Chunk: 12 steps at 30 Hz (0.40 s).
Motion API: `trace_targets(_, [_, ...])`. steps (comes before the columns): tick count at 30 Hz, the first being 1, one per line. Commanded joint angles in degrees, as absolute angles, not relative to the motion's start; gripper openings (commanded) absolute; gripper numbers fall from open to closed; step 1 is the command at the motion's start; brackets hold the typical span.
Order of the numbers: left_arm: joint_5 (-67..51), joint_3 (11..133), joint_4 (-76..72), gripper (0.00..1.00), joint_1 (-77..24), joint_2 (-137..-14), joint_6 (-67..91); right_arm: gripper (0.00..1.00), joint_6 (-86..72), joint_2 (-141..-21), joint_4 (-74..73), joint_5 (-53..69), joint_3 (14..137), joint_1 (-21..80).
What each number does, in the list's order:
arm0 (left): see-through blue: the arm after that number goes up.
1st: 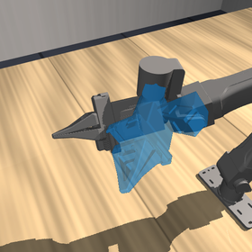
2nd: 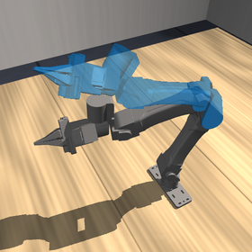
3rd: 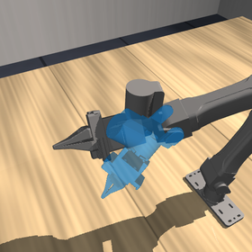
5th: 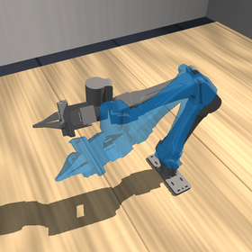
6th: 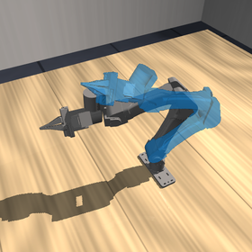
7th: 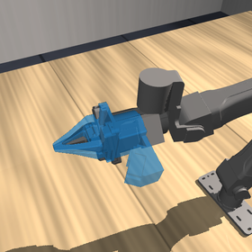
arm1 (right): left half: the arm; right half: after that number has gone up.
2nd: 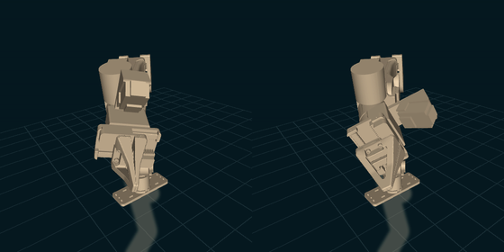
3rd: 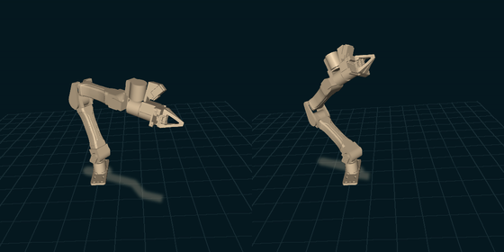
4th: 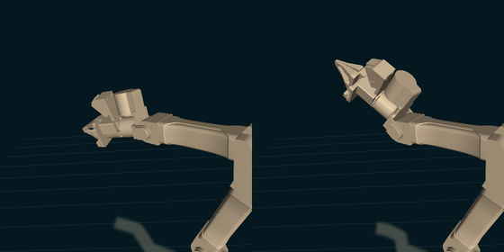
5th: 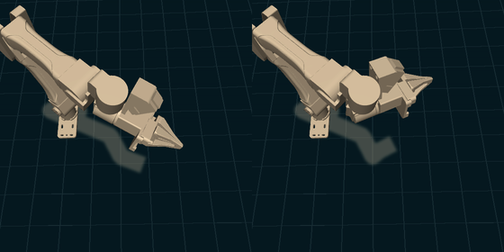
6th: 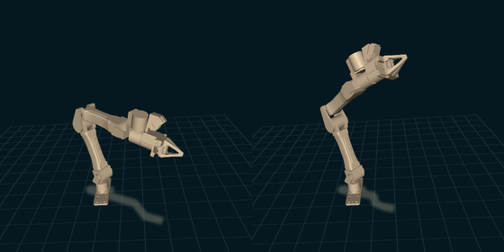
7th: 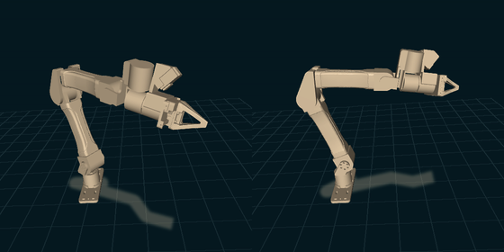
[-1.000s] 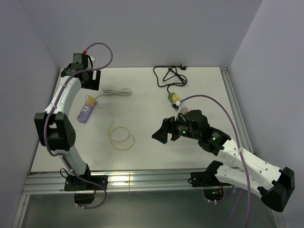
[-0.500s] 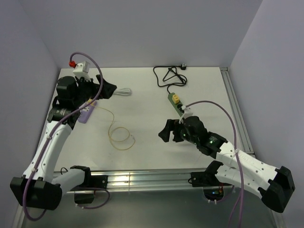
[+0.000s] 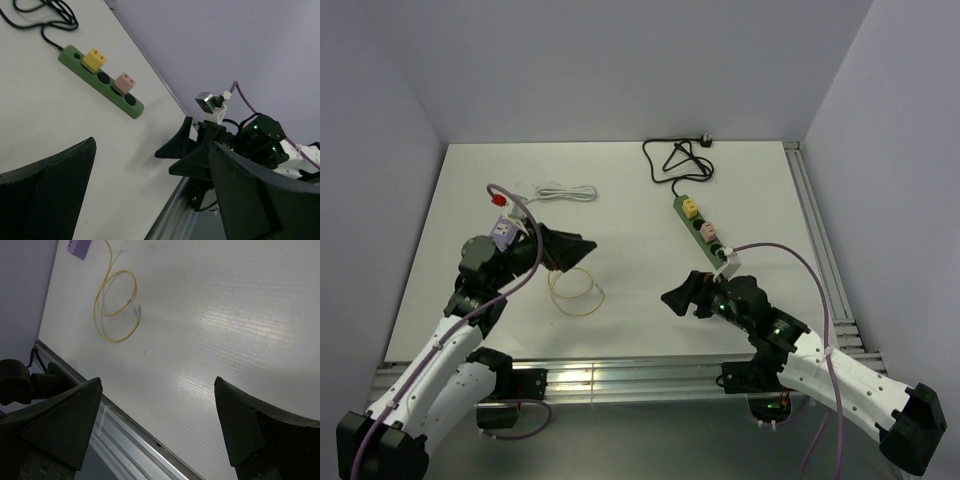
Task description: Insert the plug
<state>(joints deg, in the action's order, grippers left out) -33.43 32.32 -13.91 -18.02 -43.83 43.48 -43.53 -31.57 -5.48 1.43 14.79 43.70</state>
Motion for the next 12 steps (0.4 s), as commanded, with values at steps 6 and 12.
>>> trace_targets(6, [-31.64,18.82,-41.64,0.99,-28.02,-42.71,57.30,1.00,-48.69,-24.44,5.18,4.39,7.04,43.42])
trace_targets(12, [-30.76,9.33,-76.01,0.99,-35.58,-44.65,63.72,1.00,-50.27,-11.45,17.87,12.96,-2.52,43.42])
